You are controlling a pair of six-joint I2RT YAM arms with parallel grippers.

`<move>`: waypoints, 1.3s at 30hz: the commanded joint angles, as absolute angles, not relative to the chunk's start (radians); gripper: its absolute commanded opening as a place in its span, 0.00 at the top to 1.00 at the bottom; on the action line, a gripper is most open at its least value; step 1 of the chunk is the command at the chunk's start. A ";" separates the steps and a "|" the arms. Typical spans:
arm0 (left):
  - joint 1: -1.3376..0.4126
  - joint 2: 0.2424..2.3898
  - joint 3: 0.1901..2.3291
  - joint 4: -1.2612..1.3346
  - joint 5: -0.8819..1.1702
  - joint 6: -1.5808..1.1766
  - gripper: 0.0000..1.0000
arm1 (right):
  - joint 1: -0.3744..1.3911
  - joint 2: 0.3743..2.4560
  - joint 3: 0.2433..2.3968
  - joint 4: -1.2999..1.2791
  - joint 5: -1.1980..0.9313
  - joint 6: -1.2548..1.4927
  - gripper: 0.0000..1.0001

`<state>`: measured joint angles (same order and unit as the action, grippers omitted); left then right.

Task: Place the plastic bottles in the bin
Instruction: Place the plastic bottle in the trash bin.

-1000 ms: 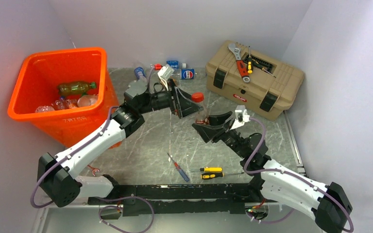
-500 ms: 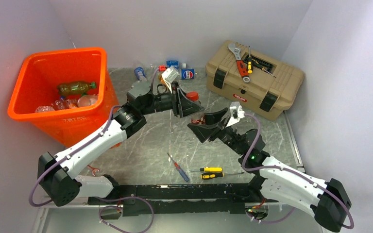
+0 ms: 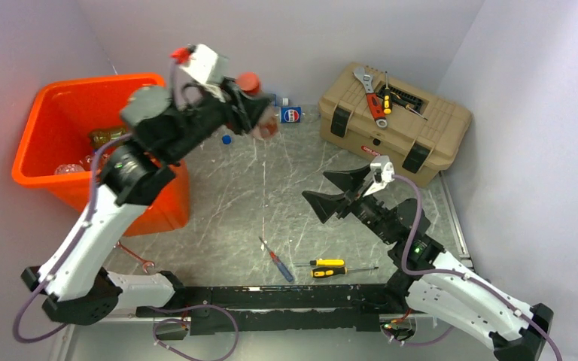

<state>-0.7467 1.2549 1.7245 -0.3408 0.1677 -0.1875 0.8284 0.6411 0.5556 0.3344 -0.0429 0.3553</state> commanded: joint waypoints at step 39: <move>-0.731 1.302 1.846 -0.502 -0.404 0.155 0.00 | 0.830 0.873 0.578 0.299 0.168 0.470 0.00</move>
<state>-0.6315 1.3067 1.8740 -0.3912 -0.6334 0.2535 0.8284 0.7856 0.4965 0.2707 0.0502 0.4244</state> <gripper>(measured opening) 0.994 0.994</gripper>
